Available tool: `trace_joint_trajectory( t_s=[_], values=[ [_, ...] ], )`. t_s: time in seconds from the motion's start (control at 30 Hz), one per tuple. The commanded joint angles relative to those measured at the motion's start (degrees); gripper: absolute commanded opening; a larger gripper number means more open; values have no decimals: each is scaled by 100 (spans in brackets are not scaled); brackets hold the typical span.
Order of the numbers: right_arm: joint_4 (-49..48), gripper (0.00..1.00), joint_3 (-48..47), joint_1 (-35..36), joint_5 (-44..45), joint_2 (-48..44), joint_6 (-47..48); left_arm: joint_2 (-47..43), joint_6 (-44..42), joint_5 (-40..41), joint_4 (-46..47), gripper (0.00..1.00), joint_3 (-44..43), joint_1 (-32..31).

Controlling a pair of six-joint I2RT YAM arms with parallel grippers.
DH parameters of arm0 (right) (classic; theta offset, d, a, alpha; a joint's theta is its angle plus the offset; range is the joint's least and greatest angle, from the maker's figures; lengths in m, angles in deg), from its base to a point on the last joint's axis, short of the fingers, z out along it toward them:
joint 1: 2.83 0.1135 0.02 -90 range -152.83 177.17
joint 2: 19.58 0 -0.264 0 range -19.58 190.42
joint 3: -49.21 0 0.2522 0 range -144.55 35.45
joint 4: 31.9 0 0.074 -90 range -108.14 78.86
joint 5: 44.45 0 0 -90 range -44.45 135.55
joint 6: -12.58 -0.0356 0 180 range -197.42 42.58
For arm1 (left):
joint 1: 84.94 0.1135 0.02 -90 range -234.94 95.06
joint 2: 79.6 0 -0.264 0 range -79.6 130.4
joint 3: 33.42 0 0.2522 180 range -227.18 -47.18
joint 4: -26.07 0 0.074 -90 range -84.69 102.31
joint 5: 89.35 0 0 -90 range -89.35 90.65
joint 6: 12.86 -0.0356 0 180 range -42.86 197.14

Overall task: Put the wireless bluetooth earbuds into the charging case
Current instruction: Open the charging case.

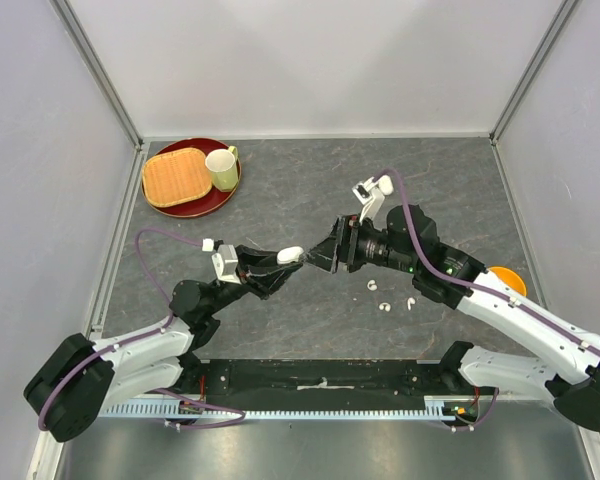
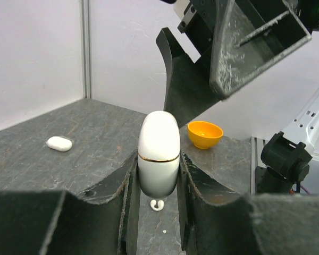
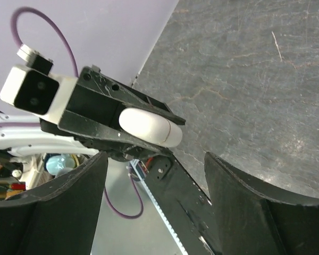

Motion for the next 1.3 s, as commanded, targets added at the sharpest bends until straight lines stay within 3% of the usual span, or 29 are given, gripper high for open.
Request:
trace_joint_trajectory(
  t_s=[0.0, 1.27],
  values=[
    [273, 79, -227, 112, -27, 63, 465, 9, 100, -39, 794, 2, -77, 23],
    [-386, 80, -16, 182, 536, 178, -414, -246, 241, -918, 152, 2, -244, 15]
  ],
)
